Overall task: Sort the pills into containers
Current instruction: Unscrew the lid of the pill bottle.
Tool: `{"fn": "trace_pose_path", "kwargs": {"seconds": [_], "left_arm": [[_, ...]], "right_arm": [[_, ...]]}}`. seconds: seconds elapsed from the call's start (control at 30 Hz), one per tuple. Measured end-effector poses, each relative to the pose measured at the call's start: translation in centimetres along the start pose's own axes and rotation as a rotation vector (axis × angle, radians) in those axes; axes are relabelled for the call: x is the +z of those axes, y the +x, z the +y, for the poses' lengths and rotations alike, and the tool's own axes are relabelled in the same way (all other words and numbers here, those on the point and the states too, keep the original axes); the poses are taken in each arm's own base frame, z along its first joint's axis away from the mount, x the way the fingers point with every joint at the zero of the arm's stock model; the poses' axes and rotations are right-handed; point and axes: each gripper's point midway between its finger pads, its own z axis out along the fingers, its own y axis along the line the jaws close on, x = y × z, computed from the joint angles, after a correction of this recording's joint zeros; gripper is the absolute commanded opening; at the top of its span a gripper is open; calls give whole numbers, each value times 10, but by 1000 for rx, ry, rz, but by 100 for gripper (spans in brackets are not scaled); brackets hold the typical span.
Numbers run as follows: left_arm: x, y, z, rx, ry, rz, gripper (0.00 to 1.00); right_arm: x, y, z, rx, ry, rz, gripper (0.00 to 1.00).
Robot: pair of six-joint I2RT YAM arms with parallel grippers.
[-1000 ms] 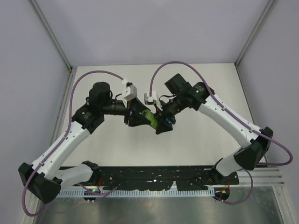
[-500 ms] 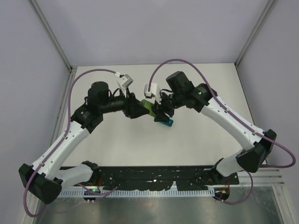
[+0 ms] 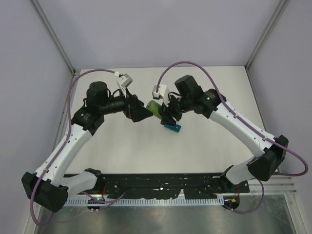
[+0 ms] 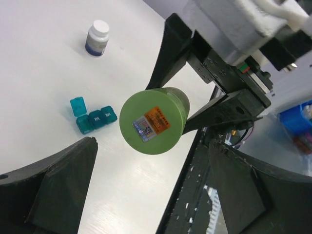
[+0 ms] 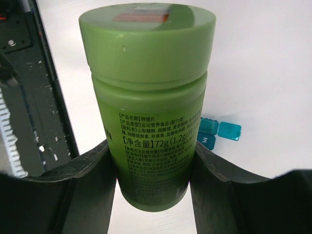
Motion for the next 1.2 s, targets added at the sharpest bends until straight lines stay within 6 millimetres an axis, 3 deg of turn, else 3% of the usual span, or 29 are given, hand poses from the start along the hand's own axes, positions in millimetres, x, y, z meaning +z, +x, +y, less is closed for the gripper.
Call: {"fn": "trace_pose_path", "kwargs": {"seconds": [0.27, 0.53, 0.83, 0.93, 1.0, 1.07, 1.2], "left_arm": [[-24, -6, -42, 434, 216, -8, 100], [-27, 5, -66, 595, 361, 4, 99], [-17, 15, -75, 602, 415, 31, 64], [-14, 19, -72, 580, 412, 44, 44], [-13, 21, -70, 566, 408, 49, 19], [-12, 21, -69, 547, 403, 48, 0], [-7, 20, -64, 492, 368, 37, 0]], "right_arm": [[-12, 7, 47, -38, -247, 2, 5], [-25, 3, 72, -50, -387, -13, 5], [-25, 5, 75, -45, -416, -5, 6], [-24, 5, 75, -46, -415, -5, 5], [-24, 6, 74, -42, -408, 2, 6], [-24, 7, 73, -37, -398, 9, 6], [-22, 10, 64, -18, -349, 31, 6]]}}
